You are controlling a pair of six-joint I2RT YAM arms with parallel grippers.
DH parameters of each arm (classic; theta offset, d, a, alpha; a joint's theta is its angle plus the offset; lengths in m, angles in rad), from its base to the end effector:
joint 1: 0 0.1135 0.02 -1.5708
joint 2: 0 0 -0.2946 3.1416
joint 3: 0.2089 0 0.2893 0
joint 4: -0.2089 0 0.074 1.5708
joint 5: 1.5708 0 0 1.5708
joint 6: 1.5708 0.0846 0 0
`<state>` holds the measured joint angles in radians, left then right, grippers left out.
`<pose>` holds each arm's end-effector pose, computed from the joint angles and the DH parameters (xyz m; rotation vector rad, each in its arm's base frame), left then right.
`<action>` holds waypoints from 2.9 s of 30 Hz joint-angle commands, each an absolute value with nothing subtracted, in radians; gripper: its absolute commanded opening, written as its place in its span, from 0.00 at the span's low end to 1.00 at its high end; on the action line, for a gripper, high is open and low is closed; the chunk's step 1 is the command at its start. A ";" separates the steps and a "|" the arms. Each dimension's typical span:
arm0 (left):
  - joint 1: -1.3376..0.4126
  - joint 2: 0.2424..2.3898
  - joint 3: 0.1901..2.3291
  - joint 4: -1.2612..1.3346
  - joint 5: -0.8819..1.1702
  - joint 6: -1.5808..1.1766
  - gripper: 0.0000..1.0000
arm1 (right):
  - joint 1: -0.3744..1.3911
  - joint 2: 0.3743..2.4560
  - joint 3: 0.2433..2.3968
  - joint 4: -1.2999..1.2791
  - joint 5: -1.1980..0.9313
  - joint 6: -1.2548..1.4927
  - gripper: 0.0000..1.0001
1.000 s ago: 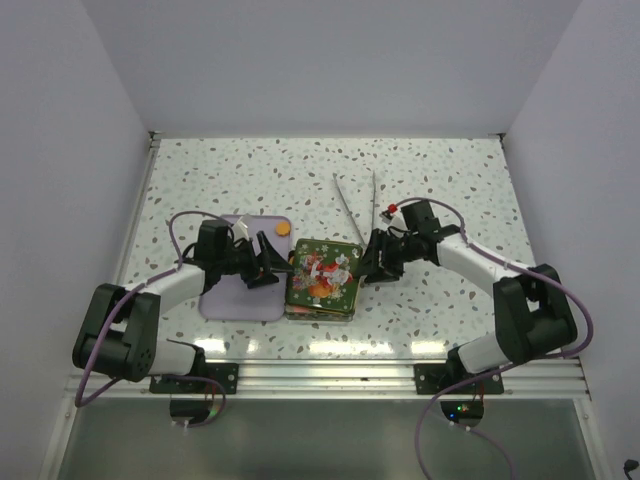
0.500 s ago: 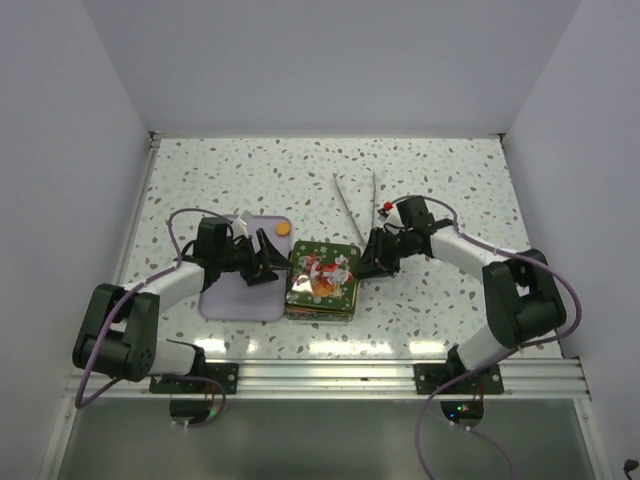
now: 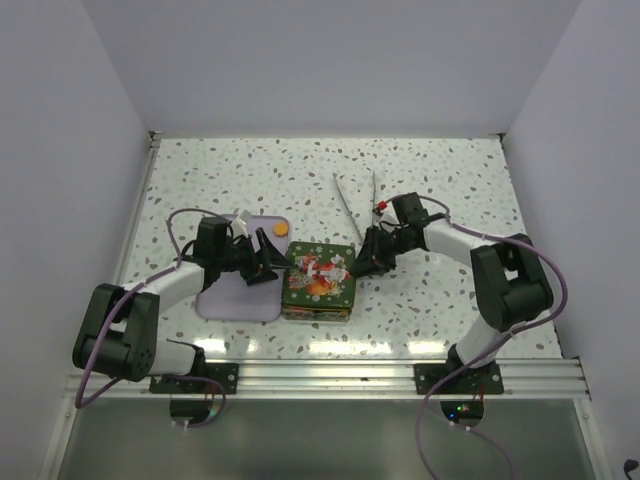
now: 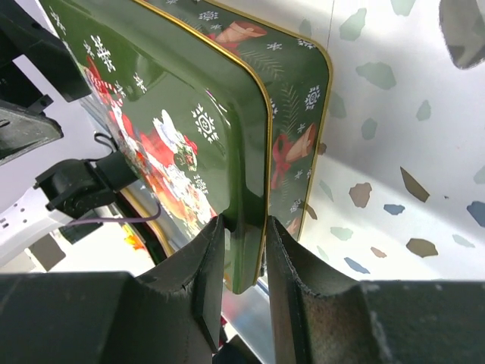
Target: Pack the cookies
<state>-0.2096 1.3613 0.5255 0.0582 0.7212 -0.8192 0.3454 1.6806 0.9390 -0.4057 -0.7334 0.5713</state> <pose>0.2730 -0.1152 0.1355 -0.3696 2.4765 -1.3216 0.3174 0.1744 0.1346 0.0868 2.8381 1.2438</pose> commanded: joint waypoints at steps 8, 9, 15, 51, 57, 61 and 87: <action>-0.201 1.361 0.529 0.117 0.709 -0.851 0.79 | 0.347 1.726 0.983 -0.434 -0.739 0.515 0.26; -0.201 1.361 0.529 0.118 0.709 -0.853 0.79 | 0.348 1.724 0.980 -0.434 -0.742 0.515 0.26; -0.201 1.361 0.523 0.129 0.704 -0.862 0.79 | 0.348 1.700 0.960 -0.439 -0.756 0.517 0.26; -0.238 1.531 1.035 -0.181 0.465 -0.739 0.72 | 0.393 1.582 0.859 -0.551 -0.747 0.413 0.36; -0.340 1.637 1.163 -0.224 0.423 -0.726 0.71 | 0.400 1.565 0.874 -0.581 -0.716 0.391 0.42; -0.360 1.593 1.160 -0.233 0.416 -0.726 0.68 | 0.403 1.562 0.874 -0.589 -0.701 0.383 0.43; -0.391 1.129 0.782 -0.292 0.574 -0.637 0.00 | 0.411 1.393 0.994 -0.649 -0.799 0.473 0.41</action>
